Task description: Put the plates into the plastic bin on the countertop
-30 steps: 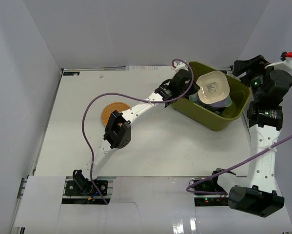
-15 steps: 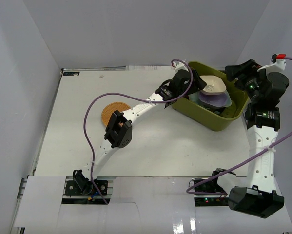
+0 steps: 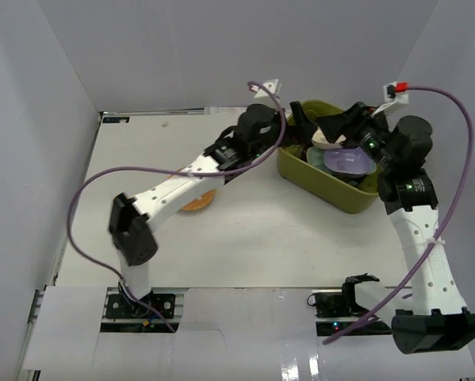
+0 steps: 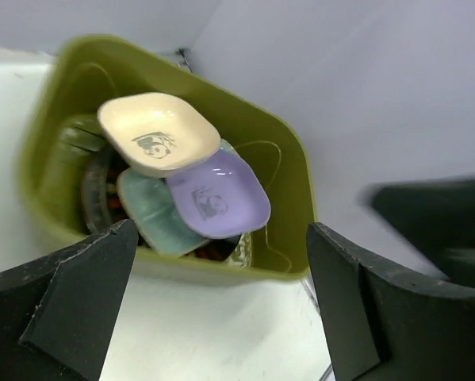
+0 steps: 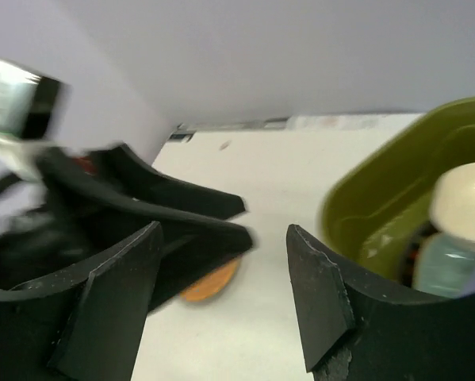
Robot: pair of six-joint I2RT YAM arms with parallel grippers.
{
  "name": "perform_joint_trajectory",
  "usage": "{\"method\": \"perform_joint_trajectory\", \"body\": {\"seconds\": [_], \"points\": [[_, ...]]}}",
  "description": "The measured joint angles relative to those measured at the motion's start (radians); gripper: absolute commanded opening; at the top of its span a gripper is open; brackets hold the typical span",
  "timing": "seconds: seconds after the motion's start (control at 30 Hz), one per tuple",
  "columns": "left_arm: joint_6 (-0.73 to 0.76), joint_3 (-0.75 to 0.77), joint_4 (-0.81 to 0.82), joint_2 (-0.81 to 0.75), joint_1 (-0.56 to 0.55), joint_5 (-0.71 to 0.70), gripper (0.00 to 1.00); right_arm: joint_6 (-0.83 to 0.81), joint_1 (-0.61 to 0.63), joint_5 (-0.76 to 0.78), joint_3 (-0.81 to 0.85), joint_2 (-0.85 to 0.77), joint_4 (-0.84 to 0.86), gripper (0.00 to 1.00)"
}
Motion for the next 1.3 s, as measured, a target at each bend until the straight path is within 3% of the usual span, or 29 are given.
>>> {"method": "perform_joint_trajectory", "body": {"seconds": [0.23,0.4,0.47,0.5,0.6,0.77,1.13,1.3], "points": [[0.199,-0.562,0.04,-0.76,0.017,-0.248,0.98,-0.039,0.469,0.212,-0.026,0.083,0.042,0.59],[0.253,-0.833,-0.05,-1.191,0.019,-0.459,0.98,-0.069,0.683,0.41,-0.014,0.283,0.061,0.39],[0.251,-0.911,-0.124,-1.297,0.022,-0.521,0.98,-0.076,0.728,0.46,0.01,0.38,0.058,0.4],[0.245,-0.949,-0.164,-1.339,0.022,-0.546,0.98,-0.077,0.745,0.486,0.029,0.434,0.052,0.51],[0.222,-1.049,-0.262,-1.425,0.023,-0.598,0.98,-0.061,0.779,0.568,0.08,0.575,0.047,0.74],[0.201,-1.141,-0.37,-1.494,0.023,-0.632,0.98,0.017,0.802,0.624,0.089,0.74,0.077,0.79],[0.227,-1.148,-0.367,-1.476,0.023,-0.622,0.98,0.341,0.804,0.589,-0.002,0.974,0.312,0.66],[0.232,-1.152,-0.36,-1.481,0.023,-0.616,0.98,0.469,0.804,0.557,-0.016,1.051,0.46,0.46]]}}
